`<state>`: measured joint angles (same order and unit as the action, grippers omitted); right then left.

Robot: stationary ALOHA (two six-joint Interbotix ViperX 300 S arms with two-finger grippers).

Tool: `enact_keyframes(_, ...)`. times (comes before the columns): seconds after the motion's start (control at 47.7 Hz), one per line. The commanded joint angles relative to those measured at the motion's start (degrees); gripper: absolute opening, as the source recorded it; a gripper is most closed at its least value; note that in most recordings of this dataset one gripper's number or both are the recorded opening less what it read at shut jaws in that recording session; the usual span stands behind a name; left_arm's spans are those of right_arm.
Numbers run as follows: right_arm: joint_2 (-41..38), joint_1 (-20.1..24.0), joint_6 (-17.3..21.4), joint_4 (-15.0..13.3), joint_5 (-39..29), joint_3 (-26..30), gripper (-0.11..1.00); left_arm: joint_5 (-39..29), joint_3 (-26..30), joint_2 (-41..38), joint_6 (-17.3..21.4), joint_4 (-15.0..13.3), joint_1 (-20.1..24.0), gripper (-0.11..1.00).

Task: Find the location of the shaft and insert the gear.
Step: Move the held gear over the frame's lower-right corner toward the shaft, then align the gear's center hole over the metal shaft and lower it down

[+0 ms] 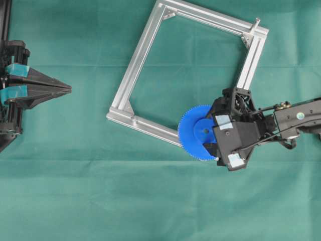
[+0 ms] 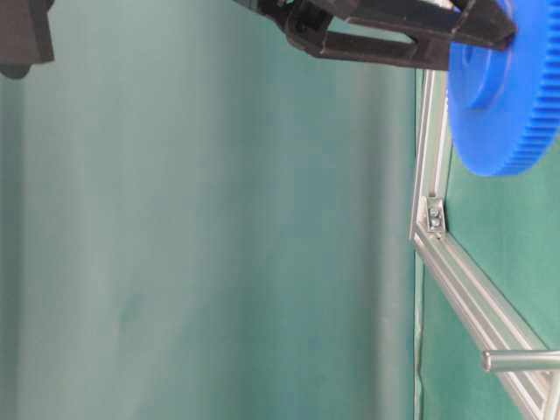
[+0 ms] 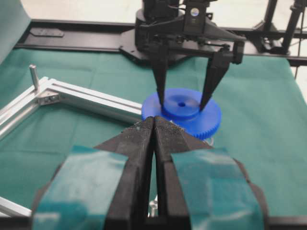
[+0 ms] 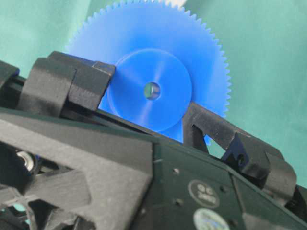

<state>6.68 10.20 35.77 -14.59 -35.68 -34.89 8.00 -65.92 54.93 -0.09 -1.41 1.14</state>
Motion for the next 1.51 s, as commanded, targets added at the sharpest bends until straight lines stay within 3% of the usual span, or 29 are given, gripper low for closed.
enact_keyframes(0.0,1.1,0.5,0.1,-0.3,0.4,0.2,0.69,0.3,1.6,-0.4,-0.1,-0.1,0.2,0.01)
enact_keyframes(0.901,-1.1,2.5,1.9,-0.4,11.3,-2.4,0.69,0.3,1.6,-0.4,-0.2,-0.1,0.2,0.01)
enact_keyframes(1.488,1.7,2.7,2.6,-0.3,10.1,-4.5,0.69,0.0,1.6,-0.4,-1.5,-0.2,0.2,0.01)
